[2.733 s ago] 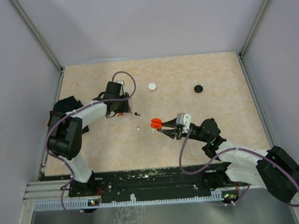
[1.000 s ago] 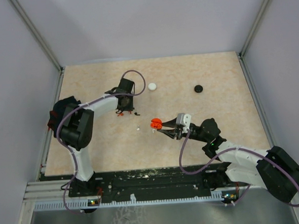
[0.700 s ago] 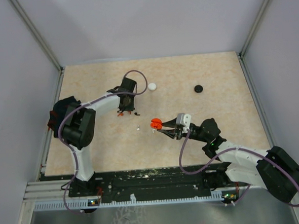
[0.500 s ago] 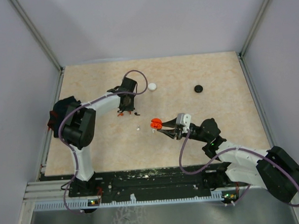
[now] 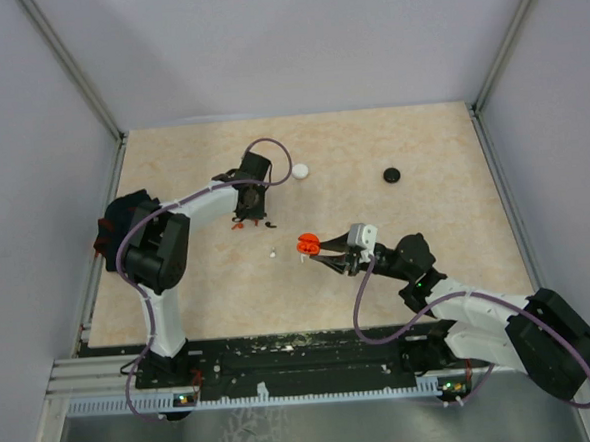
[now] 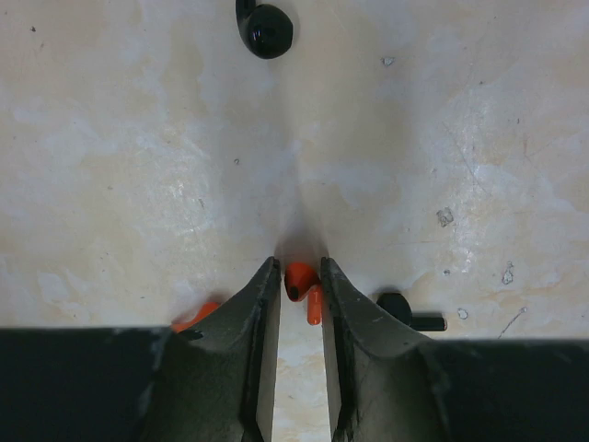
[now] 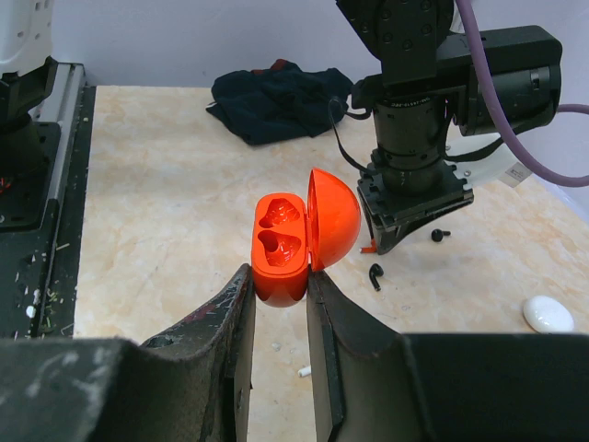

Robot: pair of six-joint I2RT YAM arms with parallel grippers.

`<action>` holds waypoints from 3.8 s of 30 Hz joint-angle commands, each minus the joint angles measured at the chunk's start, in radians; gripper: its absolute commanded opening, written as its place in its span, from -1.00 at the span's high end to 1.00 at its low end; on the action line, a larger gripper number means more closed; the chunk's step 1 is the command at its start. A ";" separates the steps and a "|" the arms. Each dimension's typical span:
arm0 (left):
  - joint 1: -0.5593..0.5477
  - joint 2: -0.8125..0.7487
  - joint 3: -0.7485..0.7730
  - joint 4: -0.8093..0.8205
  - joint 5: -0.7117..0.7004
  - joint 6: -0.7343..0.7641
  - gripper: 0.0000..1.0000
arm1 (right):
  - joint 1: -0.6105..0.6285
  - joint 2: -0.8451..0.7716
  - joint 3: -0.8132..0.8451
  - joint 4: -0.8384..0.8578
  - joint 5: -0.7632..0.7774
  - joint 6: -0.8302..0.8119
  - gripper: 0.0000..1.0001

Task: Insert the wireless bluetooth earbuds into the charging case
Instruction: Pick up the earbud from the center of the board, then place the earbud in the charging case.

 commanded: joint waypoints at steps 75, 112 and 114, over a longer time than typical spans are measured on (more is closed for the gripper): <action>-0.131 -0.713 -0.956 1.913 0.901 -0.057 0.83 | -0.011 0.227 0.005 0.464 0.106 0.119 1.00; -0.171 -0.634 -0.992 2.113 0.883 0.045 0.92 | -0.010 0.200 -0.003 0.483 0.049 0.139 1.00; -0.171 -0.639 -0.993 2.100 0.883 0.052 0.92 | -0.010 0.198 -0.004 0.485 0.051 0.140 1.00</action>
